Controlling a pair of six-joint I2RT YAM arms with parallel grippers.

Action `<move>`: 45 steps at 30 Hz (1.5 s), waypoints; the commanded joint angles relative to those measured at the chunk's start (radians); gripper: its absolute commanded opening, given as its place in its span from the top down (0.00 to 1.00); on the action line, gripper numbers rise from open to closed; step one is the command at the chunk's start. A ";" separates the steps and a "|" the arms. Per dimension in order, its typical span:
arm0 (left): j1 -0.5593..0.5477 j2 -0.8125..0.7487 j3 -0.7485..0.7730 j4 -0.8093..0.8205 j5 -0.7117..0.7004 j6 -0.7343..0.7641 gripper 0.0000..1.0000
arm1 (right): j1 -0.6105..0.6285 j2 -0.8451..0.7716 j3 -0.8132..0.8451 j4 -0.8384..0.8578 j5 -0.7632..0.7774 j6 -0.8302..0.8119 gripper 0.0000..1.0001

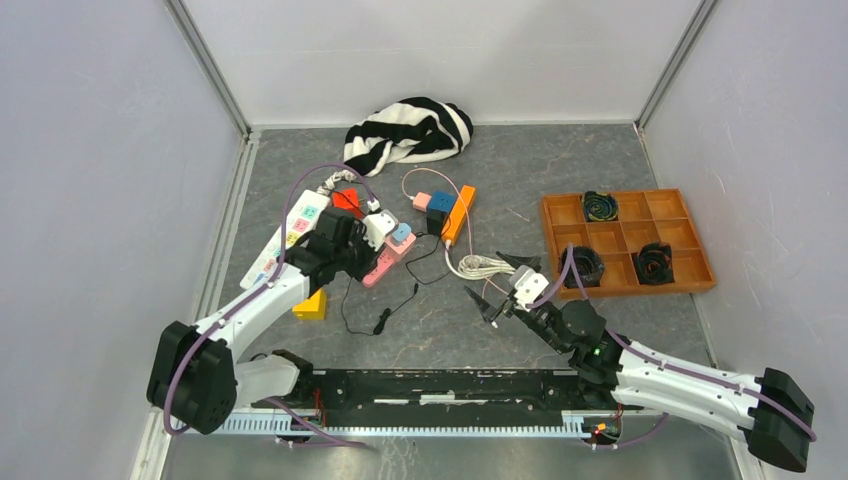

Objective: Insert the plug
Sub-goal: Insert the plug into the socket.

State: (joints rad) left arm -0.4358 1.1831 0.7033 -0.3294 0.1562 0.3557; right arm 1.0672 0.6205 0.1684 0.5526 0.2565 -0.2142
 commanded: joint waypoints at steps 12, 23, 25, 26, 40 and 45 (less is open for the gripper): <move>-0.003 0.107 -0.043 0.039 -0.080 0.119 0.98 | 0.004 -0.047 -0.030 0.061 0.036 -0.008 0.02; 0.072 0.162 -0.050 0.025 -0.028 0.184 0.98 | 0.003 -0.081 -0.022 0.047 0.027 -0.009 0.02; 0.093 0.188 -0.047 0.024 0.012 0.178 0.98 | 0.002 -0.085 -0.020 0.047 0.021 -0.007 0.02; 0.104 0.198 -0.045 0.025 0.036 0.175 0.98 | 0.004 -0.086 -0.019 0.045 0.018 -0.007 0.02; 0.184 0.257 -0.031 0.015 0.177 0.168 0.98 | 0.004 -0.128 0.002 0.012 0.011 -0.009 0.02; 0.183 0.262 -0.041 0.025 0.189 0.172 0.98 | 0.005 -0.148 0.009 0.008 0.006 -0.004 0.02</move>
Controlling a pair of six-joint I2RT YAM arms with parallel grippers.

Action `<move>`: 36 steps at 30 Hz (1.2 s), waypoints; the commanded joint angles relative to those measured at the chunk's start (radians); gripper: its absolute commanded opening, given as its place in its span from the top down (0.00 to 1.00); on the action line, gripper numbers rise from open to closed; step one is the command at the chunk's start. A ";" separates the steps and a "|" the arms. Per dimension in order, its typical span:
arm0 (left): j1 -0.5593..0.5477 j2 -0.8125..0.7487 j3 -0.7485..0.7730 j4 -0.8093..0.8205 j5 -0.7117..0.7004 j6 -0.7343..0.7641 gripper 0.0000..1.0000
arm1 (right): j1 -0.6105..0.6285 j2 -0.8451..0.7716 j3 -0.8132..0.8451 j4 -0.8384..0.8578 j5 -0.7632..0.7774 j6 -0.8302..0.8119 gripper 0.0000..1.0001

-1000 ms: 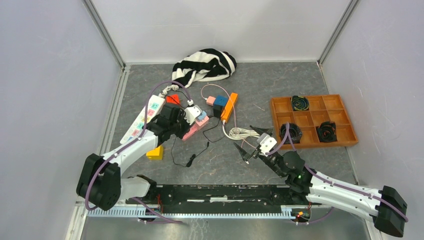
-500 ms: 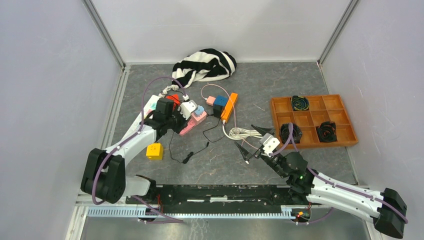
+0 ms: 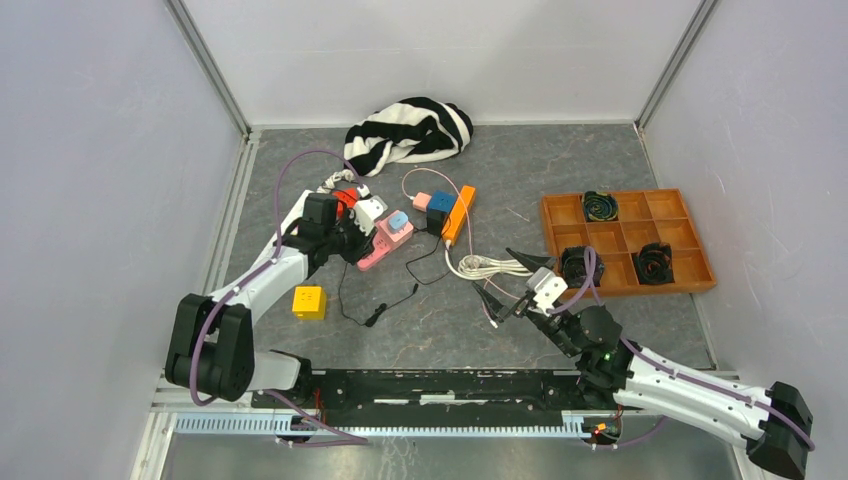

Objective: Insert the plug
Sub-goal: Insert the plug into the socket.

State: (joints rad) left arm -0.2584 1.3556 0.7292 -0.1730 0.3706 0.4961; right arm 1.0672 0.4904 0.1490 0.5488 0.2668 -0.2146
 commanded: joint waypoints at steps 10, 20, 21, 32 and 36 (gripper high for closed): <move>-0.040 0.095 -0.045 -0.135 -0.041 0.023 0.96 | 0.004 -0.047 0.040 -0.005 -0.009 0.019 0.02; -0.049 -0.086 -0.037 -0.085 0.006 -0.062 0.55 | 0.004 -0.021 0.072 -0.041 -0.034 0.037 0.02; -0.050 -0.104 -0.030 -0.078 0.016 -0.072 0.52 | 0.004 -0.018 0.076 -0.049 -0.033 0.040 0.02; -0.048 -0.269 0.080 -0.081 0.031 -0.188 0.21 | 0.004 0.027 0.104 -0.050 -0.048 0.080 0.02; -0.049 -0.364 0.080 -0.051 -0.070 -0.311 0.01 | 0.004 0.053 0.096 -0.040 -0.046 0.103 0.02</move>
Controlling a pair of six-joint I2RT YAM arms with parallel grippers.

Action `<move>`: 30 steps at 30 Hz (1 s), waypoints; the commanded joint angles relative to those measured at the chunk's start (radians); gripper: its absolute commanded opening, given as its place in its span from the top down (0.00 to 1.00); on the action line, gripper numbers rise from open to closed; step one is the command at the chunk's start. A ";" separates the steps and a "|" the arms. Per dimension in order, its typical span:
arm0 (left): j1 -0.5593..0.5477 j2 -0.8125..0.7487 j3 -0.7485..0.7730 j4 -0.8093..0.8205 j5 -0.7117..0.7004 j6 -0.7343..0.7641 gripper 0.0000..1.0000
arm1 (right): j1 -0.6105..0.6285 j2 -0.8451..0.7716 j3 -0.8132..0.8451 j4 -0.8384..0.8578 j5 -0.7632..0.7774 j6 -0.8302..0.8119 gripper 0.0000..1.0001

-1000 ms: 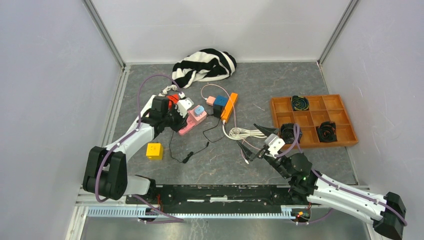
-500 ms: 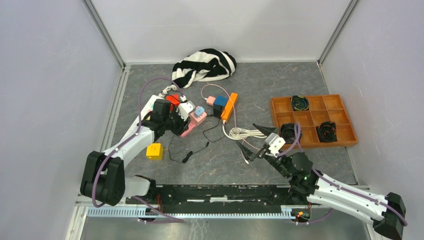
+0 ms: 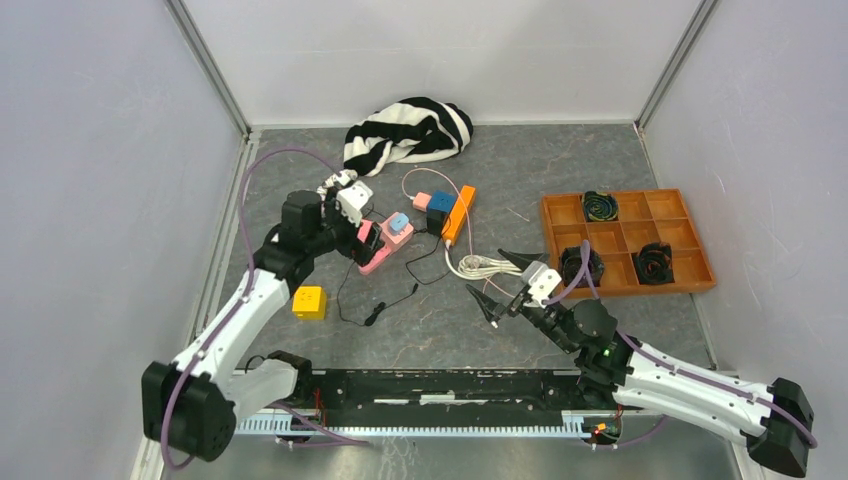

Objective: Insert the plug
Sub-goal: Insert the plug into the socket, then pick up the plug from the center of the board.

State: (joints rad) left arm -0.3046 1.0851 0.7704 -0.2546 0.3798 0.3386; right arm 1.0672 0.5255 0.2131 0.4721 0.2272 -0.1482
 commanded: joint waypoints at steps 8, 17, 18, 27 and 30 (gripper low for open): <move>-0.002 -0.153 0.102 -0.095 -0.478 -0.551 0.00 | 0.004 0.068 0.039 0.055 0.019 0.051 0.02; 0.007 -0.108 0.152 -0.449 -0.926 -0.941 0.00 | 0.004 0.146 0.072 0.008 0.181 0.144 0.02; 0.007 -0.101 0.153 -0.497 -0.980 -1.021 0.01 | 0.004 0.160 0.096 -0.031 0.193 0.175 0.02; 0.009 -0.086 0.071 -0.632 -1.076 -1.100 0.02 | 0.005 0.232 0.127 -0.046 0.167 0.181 0.02; 0.009 -0.105 0.033 -0.618 -1.090 -1.090 0.01 | 0.005 0.234 0.127 -0.046 0.179 0.167 0.02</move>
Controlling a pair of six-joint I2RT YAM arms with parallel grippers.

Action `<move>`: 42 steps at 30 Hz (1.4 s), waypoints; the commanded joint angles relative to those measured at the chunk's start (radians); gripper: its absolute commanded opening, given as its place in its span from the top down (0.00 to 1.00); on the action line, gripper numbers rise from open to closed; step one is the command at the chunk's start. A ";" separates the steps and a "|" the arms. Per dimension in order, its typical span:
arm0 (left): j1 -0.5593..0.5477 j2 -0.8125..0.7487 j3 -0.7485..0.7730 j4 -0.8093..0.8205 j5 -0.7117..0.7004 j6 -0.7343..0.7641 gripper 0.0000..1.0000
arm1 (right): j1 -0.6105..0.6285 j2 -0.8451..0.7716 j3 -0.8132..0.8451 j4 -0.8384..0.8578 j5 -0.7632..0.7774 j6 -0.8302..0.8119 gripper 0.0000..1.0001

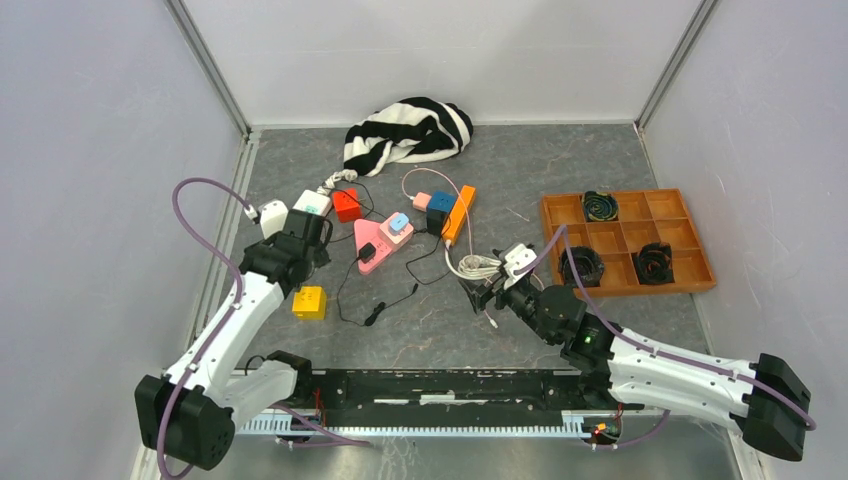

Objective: Insert the plug
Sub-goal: Pick up the plug from the center of the board.

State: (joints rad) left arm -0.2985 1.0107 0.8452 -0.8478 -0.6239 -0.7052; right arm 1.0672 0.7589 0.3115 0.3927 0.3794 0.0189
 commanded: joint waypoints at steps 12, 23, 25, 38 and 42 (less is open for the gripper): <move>0.021 0.117 0.038 -0.262 0.032 -0.526 0.01 | 0.005 -0.023 0.019 0.043 0.053 -0.011 0.02; 0.032 0.052 -0.073 -0.128 0.069 -0.639 0.13 | 0.004 -0.039 0.008 0.036 0.047 -0.011 0.02; 0.033 0.056 -0.082 -0.128 0.071 -0.652 0.13 | 0.004 -0.041 0.006 0.039 0.049 -0.011 0.02; 0.035 0.163 -0.109 -0.158 0.066 -0.739 0.11 | 0.004 -0.021 0.015 0.043 0.043 -0.036 0.02; 0.036 0.176 -0.123 -0.149 0.085 -0.759 0.20 | 0.004 -0.018 0.023 0.040 0.037 -0.035 0.02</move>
State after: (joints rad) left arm -0.2695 1.1648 0.7513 -1.0245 -0.5449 -1.3731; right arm 1.0672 0.7395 0.3115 0.3935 0.4122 -0.0059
